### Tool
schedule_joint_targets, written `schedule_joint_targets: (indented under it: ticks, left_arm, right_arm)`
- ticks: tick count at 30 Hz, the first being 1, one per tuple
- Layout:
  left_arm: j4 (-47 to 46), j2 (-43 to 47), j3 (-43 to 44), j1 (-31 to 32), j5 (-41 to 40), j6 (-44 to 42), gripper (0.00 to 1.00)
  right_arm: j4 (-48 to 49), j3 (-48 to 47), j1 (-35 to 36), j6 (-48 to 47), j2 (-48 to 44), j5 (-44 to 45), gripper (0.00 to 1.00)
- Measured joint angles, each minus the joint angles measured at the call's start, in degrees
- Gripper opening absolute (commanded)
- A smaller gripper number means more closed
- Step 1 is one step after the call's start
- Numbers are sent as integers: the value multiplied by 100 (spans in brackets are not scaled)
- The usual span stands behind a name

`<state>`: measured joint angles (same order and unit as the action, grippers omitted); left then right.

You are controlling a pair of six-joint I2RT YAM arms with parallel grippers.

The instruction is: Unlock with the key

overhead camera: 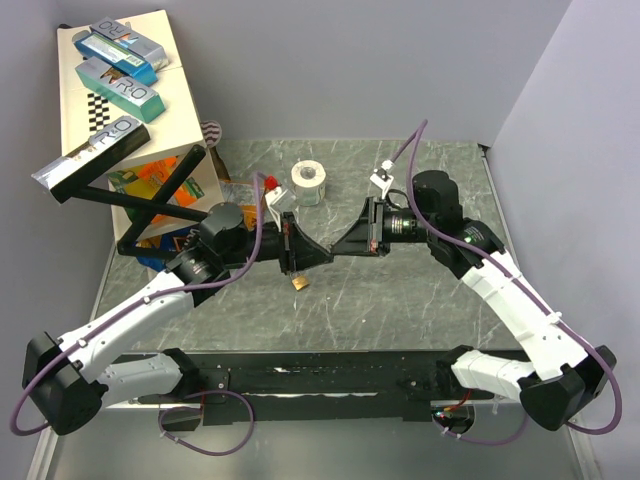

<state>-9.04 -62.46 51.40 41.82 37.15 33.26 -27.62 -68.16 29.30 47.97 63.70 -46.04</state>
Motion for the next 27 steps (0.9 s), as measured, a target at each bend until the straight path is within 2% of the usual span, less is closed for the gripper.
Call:
schedule_joint_targets:
  ticks: [1,4,7,12,15,17,27]
  left_arm:
    - [164,-2,33,0,68,-96,1]
    - [737,-2,138,0,315,-332,1]
    - [1425,-9,306,0,649,-638,1]
    - [2319,-55,555,0,1128,-1045,1]
    - [2710,-133,654,0,1377,-1187,1]
    - [2914,-212,710,0,1517,-1263,1]
    - [3145,-317,758,0,1856,-1294,1]
  right_arm:
    - [-122,-13,13,-162,0,39,34]
    - [-614,-179,31,-758,-2,267,52]
    - [-1025,-437,31,-1381,-35,466,55]
    - [-1355,-577,166,-2122,-155,442,49]
    - [-1379,-570,422,-2361,-157,393,40]
    - [-1379,-564,636,-2465,-131,365,38]
    - [-1346,-435,1357,-2712,286,330,32]
